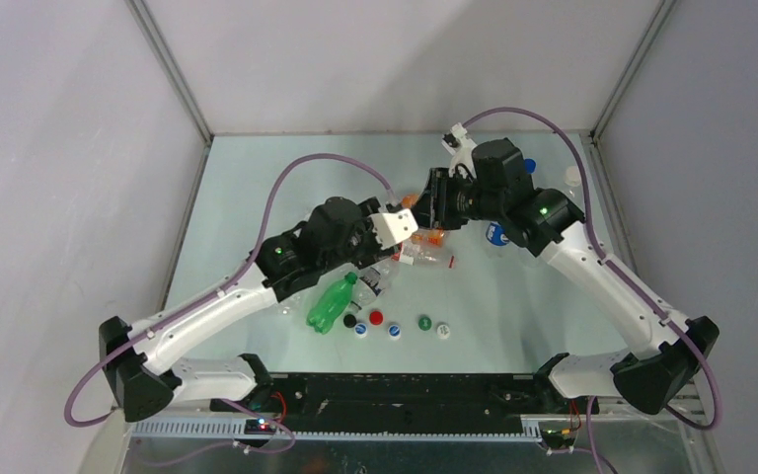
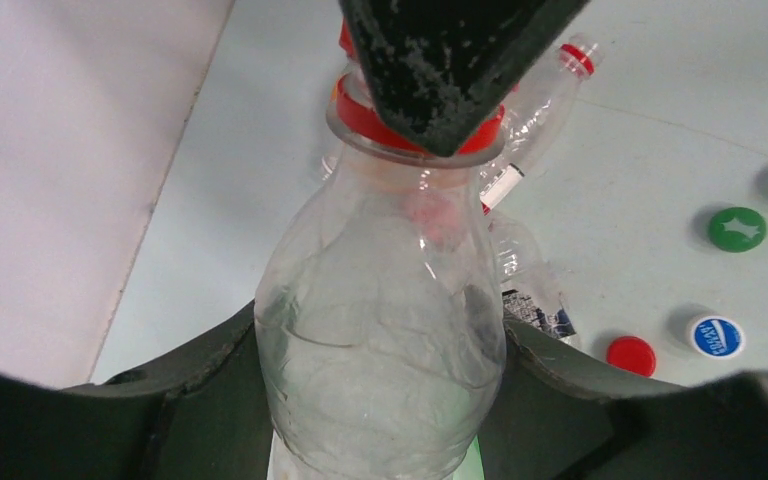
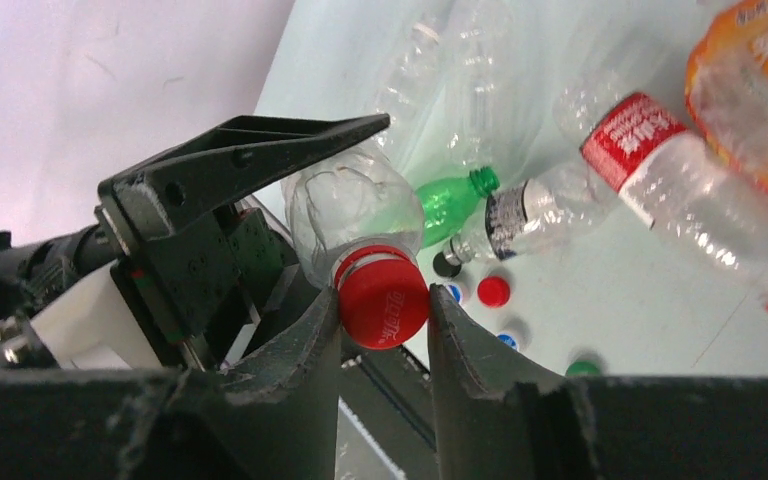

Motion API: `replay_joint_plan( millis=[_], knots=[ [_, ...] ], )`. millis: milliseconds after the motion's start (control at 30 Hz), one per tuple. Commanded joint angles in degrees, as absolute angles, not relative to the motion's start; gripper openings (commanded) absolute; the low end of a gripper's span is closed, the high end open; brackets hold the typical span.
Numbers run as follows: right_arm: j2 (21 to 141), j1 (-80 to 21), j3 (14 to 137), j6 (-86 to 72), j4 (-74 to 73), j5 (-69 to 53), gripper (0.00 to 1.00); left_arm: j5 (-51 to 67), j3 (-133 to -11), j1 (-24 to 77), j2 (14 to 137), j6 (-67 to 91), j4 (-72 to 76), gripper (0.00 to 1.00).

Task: Screw on the bottle caps

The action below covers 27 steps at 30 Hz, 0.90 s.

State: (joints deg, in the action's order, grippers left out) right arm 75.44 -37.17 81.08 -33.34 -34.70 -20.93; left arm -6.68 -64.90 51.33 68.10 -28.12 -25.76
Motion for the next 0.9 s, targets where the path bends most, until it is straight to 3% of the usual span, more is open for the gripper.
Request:
replay_joint_plan(
  millis=[0,167,400,867],
  knots=[
    [77.99,-39.35,81.56,-42.5,-39.04,-16.68,0.0,-10.1,-65.11,55.3,66.34,-33.79,-12.18,0.2],
    [78.51,-39.91,81.54,-45.56,-39.52,-14.54,0.0,-12.15,-63.11,57.51,66.63,-35.91,-10.75,0.2],
    [77.46,-39.88,80.74,-49.25,-37.79,-12.49,0.11,-10.73,-58.62,57.57,65.12,-35.61,-6.82,0.19],
    [75.86,-39.3,80.77,-47.4,-35.37,-10.83,0.49,-5.84,-53.25,54.87,64.47,-31.57,-3.81,0.18]
  ],
)
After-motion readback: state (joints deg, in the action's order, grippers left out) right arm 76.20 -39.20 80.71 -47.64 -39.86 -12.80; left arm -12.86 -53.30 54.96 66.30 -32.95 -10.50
